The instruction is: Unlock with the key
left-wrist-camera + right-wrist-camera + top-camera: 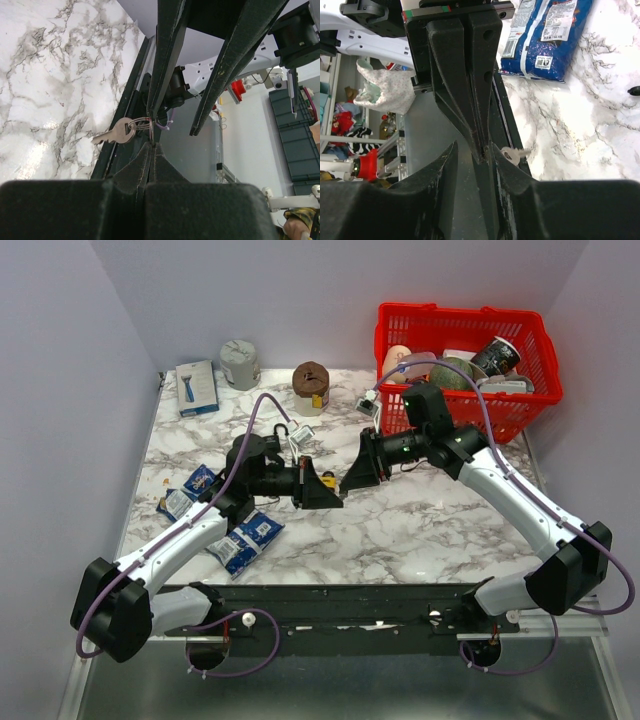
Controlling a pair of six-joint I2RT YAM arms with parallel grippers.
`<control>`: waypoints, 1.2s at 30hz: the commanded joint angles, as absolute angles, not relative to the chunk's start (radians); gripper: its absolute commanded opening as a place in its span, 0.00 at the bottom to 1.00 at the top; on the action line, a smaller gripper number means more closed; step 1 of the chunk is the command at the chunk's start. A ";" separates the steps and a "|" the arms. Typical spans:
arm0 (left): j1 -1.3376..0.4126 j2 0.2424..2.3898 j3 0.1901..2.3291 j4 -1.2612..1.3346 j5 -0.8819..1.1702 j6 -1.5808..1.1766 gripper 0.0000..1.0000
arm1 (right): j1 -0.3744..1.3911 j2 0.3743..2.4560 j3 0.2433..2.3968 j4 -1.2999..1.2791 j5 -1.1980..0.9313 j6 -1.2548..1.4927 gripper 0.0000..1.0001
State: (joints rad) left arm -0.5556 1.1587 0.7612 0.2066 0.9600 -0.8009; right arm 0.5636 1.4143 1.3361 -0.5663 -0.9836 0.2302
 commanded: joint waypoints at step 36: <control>-0.554 1.134 0.785 0.219 0.980 -0.778 0.00 | 0.574 1.433 1.258 -0.538 -0.914 0.224 0.59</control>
